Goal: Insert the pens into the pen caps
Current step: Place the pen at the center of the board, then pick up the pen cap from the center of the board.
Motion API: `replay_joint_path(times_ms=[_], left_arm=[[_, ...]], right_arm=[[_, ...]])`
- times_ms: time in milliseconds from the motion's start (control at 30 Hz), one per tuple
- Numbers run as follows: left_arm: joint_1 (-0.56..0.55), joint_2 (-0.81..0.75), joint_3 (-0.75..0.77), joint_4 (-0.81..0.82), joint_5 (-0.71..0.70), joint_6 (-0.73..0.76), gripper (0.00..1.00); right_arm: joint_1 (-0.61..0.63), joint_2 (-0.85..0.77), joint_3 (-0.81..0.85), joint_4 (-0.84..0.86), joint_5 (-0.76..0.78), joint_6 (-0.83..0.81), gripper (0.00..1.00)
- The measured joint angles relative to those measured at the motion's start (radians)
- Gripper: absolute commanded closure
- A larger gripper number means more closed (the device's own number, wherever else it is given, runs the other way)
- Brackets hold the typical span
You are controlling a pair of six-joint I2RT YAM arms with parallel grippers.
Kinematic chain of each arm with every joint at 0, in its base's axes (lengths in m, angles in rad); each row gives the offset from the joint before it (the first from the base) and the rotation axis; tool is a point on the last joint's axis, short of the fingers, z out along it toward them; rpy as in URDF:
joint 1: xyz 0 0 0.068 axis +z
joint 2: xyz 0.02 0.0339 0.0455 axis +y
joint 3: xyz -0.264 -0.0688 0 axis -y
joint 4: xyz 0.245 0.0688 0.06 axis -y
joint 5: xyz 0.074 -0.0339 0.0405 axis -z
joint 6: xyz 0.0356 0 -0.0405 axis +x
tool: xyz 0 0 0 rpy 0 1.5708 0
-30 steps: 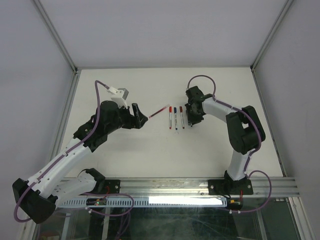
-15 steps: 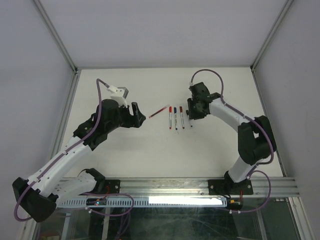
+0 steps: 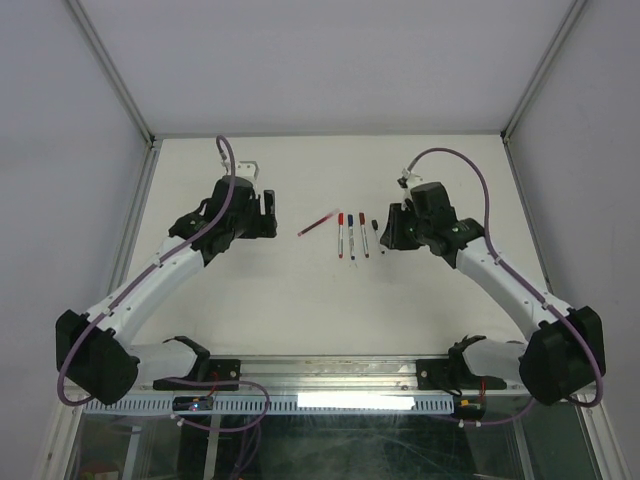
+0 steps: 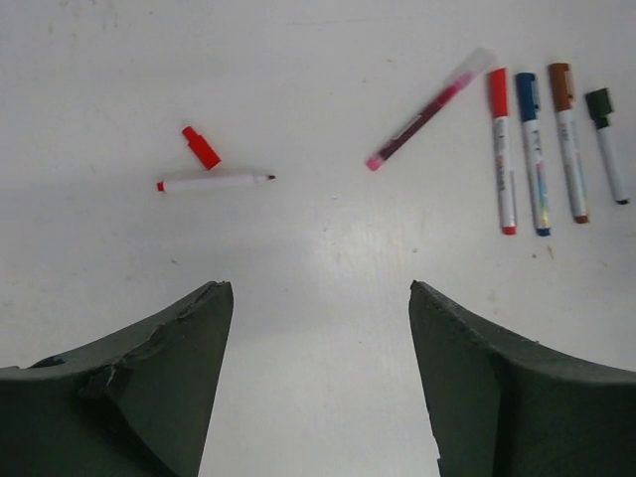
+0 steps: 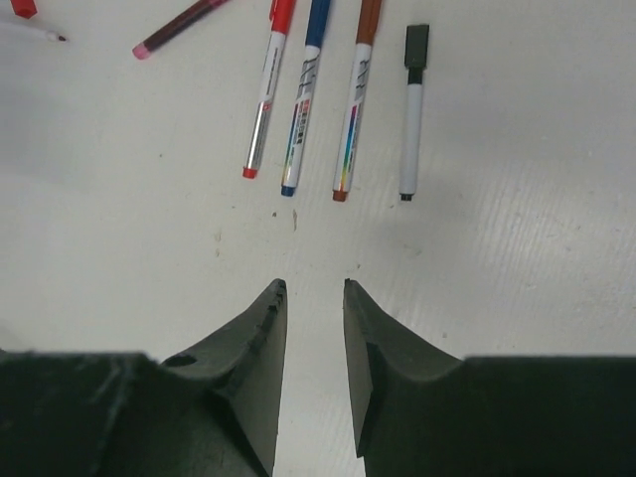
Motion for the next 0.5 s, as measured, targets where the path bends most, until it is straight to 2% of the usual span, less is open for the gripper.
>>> replay_joint_path(times_ms=[300,500], left_arm=[[0.217,0.188,0.000,0.034,0.053,-0.004,0.28],[0.274,0.367,0.041,0.079,0.089,0.010,0.33]], right_arm=[[0.000,-0.134,-0.161,0.024,-0.066,0.077,0.69],[0.000,-0.169,-0.200,0.035,-0.091,0.093,0.69]])
